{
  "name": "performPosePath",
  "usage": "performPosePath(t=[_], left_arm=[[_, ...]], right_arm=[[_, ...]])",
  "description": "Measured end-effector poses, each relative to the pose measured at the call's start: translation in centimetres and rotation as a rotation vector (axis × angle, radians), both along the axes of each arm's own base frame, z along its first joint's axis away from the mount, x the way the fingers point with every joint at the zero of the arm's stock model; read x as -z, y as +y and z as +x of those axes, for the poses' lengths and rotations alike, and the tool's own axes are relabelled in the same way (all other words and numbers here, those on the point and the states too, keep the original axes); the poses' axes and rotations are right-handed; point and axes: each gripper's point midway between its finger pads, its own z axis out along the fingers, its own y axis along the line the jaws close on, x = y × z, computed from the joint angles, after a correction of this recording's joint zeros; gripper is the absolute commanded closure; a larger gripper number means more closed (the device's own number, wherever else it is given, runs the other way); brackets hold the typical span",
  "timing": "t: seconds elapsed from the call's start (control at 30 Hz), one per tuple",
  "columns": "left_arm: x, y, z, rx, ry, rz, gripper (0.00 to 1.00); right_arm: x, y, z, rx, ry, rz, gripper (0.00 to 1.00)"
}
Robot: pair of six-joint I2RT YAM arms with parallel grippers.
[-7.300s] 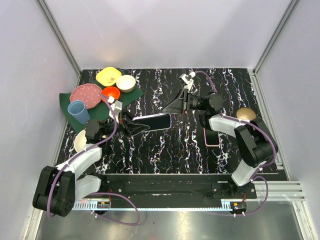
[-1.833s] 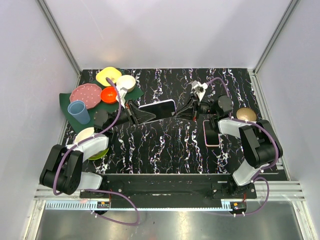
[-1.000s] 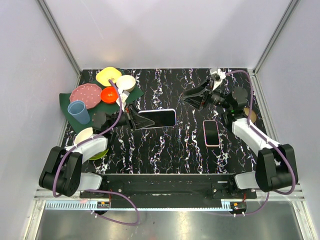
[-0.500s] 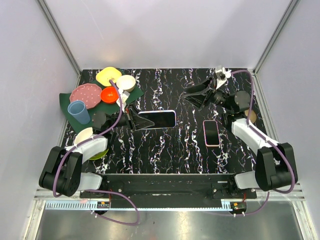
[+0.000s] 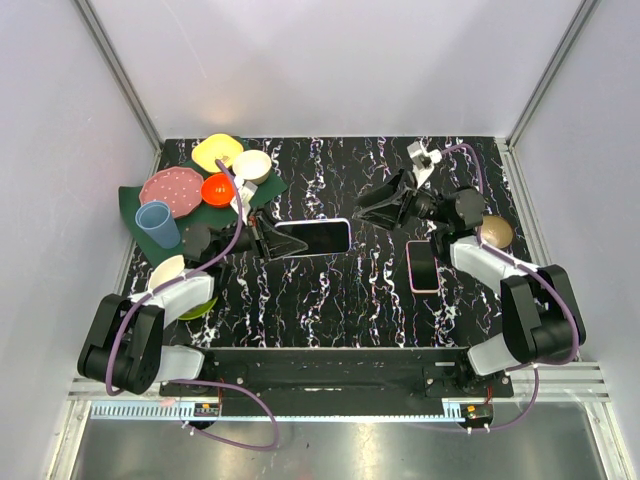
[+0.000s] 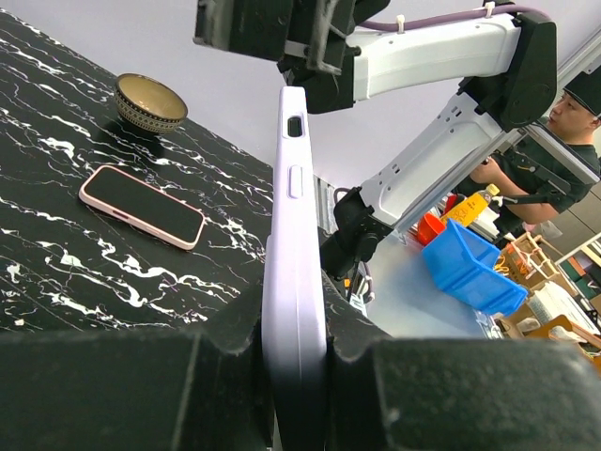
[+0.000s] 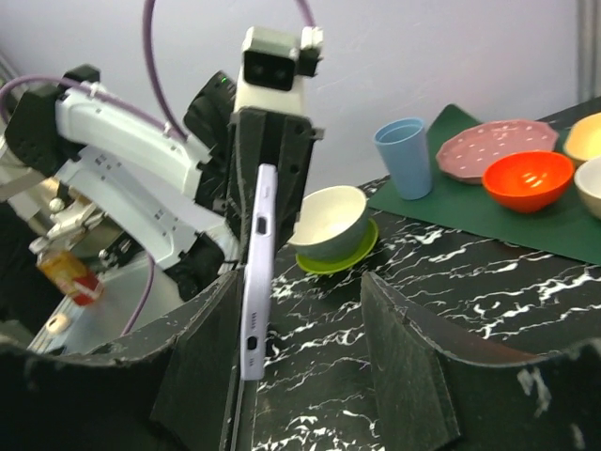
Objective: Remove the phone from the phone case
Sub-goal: Remove the phone case from the phone.
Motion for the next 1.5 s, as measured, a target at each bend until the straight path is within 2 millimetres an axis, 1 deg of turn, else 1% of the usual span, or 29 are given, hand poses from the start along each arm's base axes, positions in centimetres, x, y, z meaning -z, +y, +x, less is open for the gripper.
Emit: performPosePath(t=[0.13,0.23,0.33,0.43,0.6,0.7,0.9,1.03,1.17,1.3,1.5], left_arm=[[-0.1,0.2,0.2,-0.009,-0.006,-0.002,1.00],[-0.1,0.3,0.3,-0.012,-0.007,-0.002,1.00],[-0.1,0.3,0.3,-0.012,-0.007,-0.002,1.00],[-0.1,0.3,0.3,-0.012,-0.007,-0.002,1.00],[-0.1,0.3,0.3,-0.012,-0.007,-0.002,1.00],[-0.1,0.3,0.3,-0.012,-0.007,-0.002,1.00],[-0.1,0.3,0.3,-0.015,-0.008,-0.003,1.00],[-0.1,0.3,0.3,-0.015,-0.008,-0.003,1.00],[-0.1,0.3,0.4,-0.017,-0.007,-0.003,1.00],[0.0,0.4,0.4,-0.023,-0.003,-0.004,1.00],[0.0,0.4,0.4,-0.024,-0.002,-0.003,1.00]], right_arm=[[0.3,0.8,-1.5,-0.066,-0.014,-0.018,0.41],[0.7,1.3,-2.1,-0.103,-0.012,-0.031,0.42],[1.3,1.6,-2.3,-0.122,0.001,-0.038,0.43],[1.9,2.1,-2.4,-0.144,0.023,-0.047,0.48],[2.5,2.4,-2.5,-0.162,0.091,-0.049,0.56],[2.7,2.5,-2.4,-0.169,0.138,-0.048,0.58],[2.3,2.5,-2.2,-0.169,0.190,-0.036,0.58],[2.2,2.5,-2.2,-0.168,0.212,-0.030,0.62],[2.1,2.5,-2.2,-0.171,0.228,-0.028,0.69],[2.0,2.5,-2.3,-0.177,0.247,-0.025,0.73],[1.6,2.5,-2.2,-0.173,0.303,-0.007,0.73]])
